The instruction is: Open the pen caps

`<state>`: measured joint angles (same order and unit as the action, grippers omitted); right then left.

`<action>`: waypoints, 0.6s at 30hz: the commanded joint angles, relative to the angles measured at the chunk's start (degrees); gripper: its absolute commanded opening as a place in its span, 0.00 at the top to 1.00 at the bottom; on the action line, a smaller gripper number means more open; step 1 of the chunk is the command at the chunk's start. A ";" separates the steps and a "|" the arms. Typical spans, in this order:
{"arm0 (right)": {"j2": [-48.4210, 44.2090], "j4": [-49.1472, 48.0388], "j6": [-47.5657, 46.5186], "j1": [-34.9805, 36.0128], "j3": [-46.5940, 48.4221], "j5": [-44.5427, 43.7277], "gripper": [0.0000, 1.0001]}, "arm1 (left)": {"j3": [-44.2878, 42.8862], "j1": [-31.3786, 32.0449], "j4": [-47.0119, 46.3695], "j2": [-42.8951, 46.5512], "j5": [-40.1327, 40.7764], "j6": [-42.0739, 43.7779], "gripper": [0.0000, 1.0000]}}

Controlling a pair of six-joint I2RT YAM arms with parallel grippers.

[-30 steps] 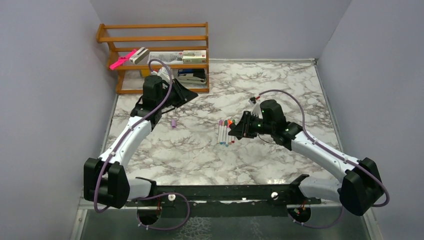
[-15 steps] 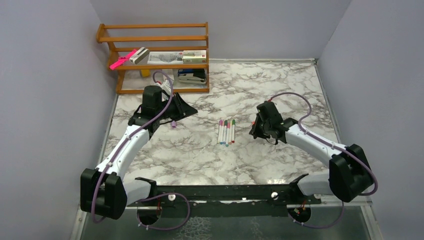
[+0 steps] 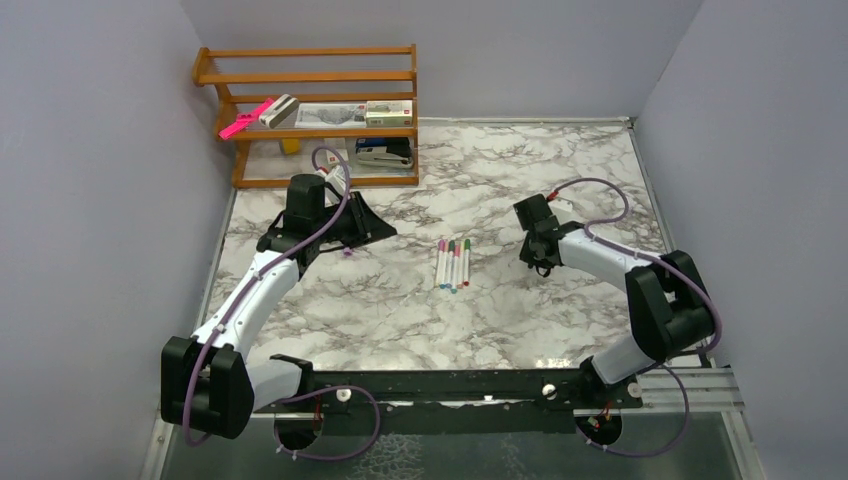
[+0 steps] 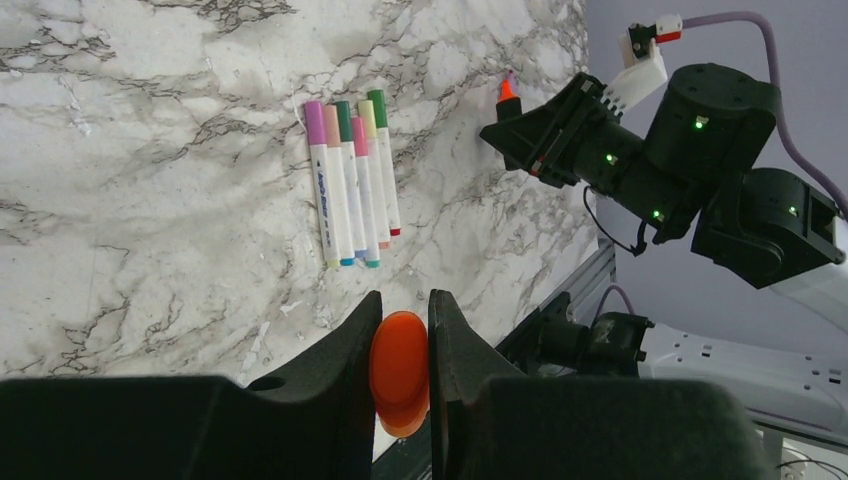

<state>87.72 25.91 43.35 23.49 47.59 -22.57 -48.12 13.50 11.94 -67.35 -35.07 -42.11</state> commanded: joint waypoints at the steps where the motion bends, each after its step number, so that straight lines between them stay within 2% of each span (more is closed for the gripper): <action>1: 3.54 -1.31 0.65 -0.38 1.97 -7.25 0.98 | -1.34 -0.23 2.60 0.71 -2.45 3.19 1.00; 7: 4.53 -0.35 0.19 -0.70 1.39 -8.05 0.93 | 0.04 -0.23 2.31 1.45 -2.12 3.03 1.00; 18: 2.25 0.16 -5.01 -1.92 1.36 -6.13 0.72 | 2.98 -0.23 -2.27 3.52 0.99 -0.43 1.00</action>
<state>91.44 25.71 40.95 22.52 48.51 -27.55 -46.52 13.50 12.91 -65.93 -35.51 -41.01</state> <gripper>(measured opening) 0.244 0.198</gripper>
